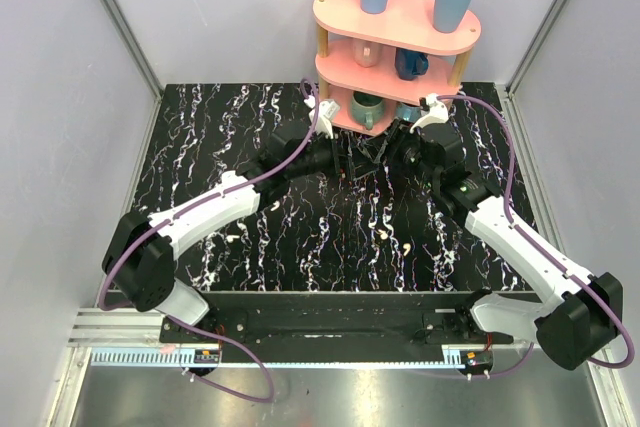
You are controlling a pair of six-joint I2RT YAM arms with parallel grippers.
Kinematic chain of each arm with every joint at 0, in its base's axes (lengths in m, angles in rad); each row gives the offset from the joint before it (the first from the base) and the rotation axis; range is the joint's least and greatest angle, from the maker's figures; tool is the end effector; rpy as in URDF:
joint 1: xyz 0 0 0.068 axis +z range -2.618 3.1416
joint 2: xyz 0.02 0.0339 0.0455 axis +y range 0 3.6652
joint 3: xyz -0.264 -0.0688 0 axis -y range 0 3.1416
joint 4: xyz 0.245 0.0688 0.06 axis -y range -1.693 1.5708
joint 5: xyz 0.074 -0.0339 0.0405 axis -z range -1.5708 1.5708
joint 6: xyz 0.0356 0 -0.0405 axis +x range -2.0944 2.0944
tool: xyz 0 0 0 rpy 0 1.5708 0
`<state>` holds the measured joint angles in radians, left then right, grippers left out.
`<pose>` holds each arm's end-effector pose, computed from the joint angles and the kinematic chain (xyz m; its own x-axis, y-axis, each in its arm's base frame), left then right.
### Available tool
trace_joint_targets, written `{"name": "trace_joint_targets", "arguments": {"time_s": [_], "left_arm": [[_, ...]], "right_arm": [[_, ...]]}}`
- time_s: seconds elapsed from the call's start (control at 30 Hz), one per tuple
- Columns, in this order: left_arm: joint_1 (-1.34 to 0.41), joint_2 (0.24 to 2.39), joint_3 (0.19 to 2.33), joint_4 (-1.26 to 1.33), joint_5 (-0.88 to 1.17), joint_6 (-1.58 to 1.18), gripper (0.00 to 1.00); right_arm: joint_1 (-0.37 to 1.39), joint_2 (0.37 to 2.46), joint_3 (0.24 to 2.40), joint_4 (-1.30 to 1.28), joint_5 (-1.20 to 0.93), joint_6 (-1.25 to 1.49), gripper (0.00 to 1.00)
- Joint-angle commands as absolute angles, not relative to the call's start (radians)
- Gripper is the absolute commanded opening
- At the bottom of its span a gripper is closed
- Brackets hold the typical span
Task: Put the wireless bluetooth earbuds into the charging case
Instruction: Place the charging case at the center of the board.
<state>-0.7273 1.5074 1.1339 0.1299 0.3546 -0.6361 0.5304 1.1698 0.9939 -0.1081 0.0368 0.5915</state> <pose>0.2588 -0.2469 0.3175 -0.6649 -0.1541 -0.7309 0.5970 0.4785 -0.6439 0.2369 0.1374 0.3421 -0.4655 0.3730 -0.8026 -0.2596 0.8094 0.5267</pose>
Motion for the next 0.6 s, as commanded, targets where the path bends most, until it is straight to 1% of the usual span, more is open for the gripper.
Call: {"name": "trace_joint_targets", "arguments": {"time_s": [0.0,0.13,0.3,0.4,0.47,0.53,0.57], "left_arm": [[-0.732,1.493,1.190,0.239,0.295,-0.661,0.80],[-0.732,1.476,1.134,0.381,0.267,-0.686,0.82],[-0.732,1.448,1.071,0.449,0.296,-0.677,0.82],[-0.732,1.402,1.028,0.401,0.298,-0.641,0.83],[-0.732,1.346,0.978,0.303,0.292,-0.606,0.83],[-0.732,1.293,0.931,0.209,0.253,-0.574,0.83],[-0.732,1.234,0.895,0.169,0.203,-0.563,0.84]], "right_arm": [[0.563,1.166,0.996,-0.100,0.017,0.571,0.26],[0.563,1.152,0.974,-0.063,0.028,0.635,0.26],[0.563,1.155,0.969,-0.066,0.067,0.695,0.26],[0.563,1.166,0.983,-0.089,0.123,0.709,0.26],[0.563,1.195,1.009,-0.153,0.164,0.692,0.26],[0.563,1.224,1.020,-0.210,0.169,0.669,0.26],[0.561,1.253,1.009,-0.216,0.152,0.661,0.25]]}}
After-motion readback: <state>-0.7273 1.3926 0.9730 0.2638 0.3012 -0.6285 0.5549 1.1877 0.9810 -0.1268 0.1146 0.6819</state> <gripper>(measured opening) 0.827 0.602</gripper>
